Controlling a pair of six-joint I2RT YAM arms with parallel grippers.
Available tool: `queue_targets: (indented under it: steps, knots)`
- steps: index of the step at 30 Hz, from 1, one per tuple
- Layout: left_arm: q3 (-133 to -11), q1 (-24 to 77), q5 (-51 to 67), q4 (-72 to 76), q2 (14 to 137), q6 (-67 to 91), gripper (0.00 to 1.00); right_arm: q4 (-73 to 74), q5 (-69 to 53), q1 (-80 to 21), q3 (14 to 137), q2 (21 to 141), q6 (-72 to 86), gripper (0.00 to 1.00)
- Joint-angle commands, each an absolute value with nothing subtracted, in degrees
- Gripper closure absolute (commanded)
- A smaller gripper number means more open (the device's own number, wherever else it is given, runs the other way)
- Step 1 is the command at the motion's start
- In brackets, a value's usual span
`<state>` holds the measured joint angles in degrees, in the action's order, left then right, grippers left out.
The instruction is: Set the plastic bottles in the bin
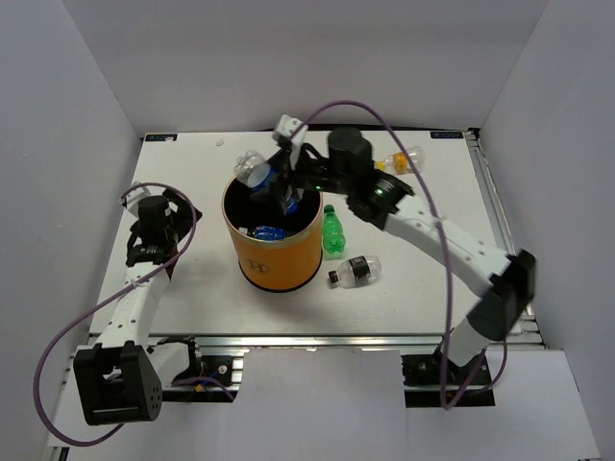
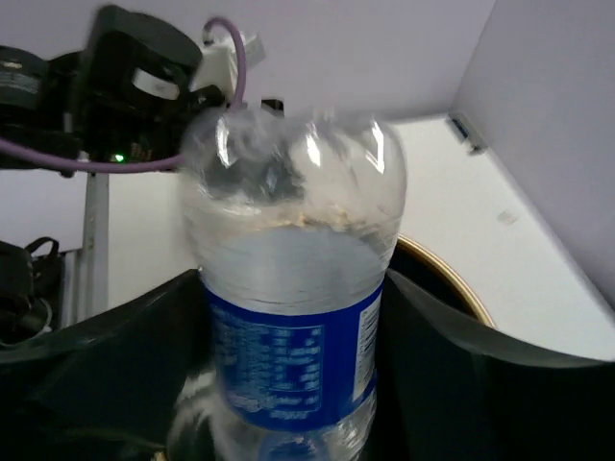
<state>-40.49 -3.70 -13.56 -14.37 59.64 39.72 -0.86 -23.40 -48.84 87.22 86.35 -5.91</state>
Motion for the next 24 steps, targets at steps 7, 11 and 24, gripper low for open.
queue_targets:
  steps: [7, 11, 24]
  knots:
    - [-50.35, -4.92, 10.85, -0.89, 64.58, 21.91, 0.02, 15.46, -16.10, -49.48, 106.17, 95.19, -9.67, 0.11]
    - [-59.66, -6.50, 27.69, -0.87, 79.05, 11.57, 0.02, 15.56, -11.96, -48.78, 101.35, 86.34, -10.54, 0.11]
    - [-109.34, -4.49, 63.74, -40.33, 121.54, -24.60, 0.02, 16.09, -0.26, -46.76, 81.04, 63.38, -10.46, 0.11]
